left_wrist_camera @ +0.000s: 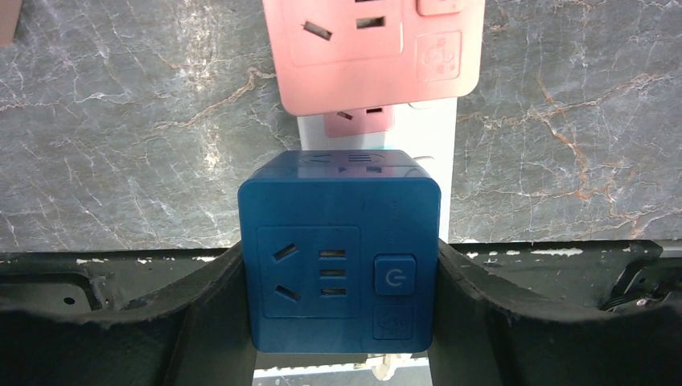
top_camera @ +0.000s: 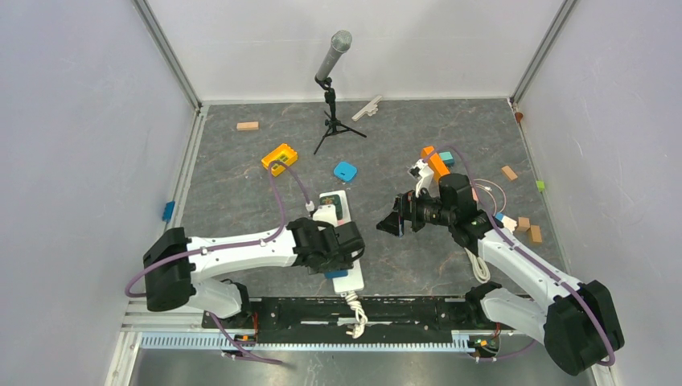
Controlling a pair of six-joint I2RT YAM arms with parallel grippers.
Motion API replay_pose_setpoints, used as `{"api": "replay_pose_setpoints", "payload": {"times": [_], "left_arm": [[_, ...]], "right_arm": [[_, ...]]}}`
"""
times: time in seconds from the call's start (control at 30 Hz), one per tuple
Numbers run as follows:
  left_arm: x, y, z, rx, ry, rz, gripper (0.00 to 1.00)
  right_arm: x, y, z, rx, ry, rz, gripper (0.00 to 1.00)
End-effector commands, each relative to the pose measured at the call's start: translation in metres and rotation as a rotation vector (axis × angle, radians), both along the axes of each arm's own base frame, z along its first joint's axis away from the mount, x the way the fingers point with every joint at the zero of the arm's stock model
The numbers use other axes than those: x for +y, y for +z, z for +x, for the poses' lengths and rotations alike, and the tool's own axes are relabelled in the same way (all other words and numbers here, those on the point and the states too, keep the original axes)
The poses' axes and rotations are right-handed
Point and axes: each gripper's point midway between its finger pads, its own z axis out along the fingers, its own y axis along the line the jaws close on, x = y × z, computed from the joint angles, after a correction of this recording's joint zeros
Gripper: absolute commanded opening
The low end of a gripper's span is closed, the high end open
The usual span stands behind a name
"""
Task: Insert the plug
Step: Insert the plug into the socket.
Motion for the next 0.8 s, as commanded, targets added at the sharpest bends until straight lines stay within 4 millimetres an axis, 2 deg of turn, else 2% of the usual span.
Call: {"api": "replay_pose_setpoints", "payload": {"times": [0.0,0.37,0.77], "left_arm": [[-0.002,0.012,0.01,-0.06,0.073,-0.069,0.02],[-0.016,0.015,0.015,-0.08,0.03,-0.089,0.02],[-0.019,0.003,0.014,-0.036,0.028,-0.042,0.02]], "right_arm": [[0.002,0.009,0.004,-0.047,0.006,0.027,0.98],[0.002,0.007,0.002,-0.041,0.01,0.031,0.98],[0.002,0.003,0.0,-0.029,0.019,0.031,0.98]]}}
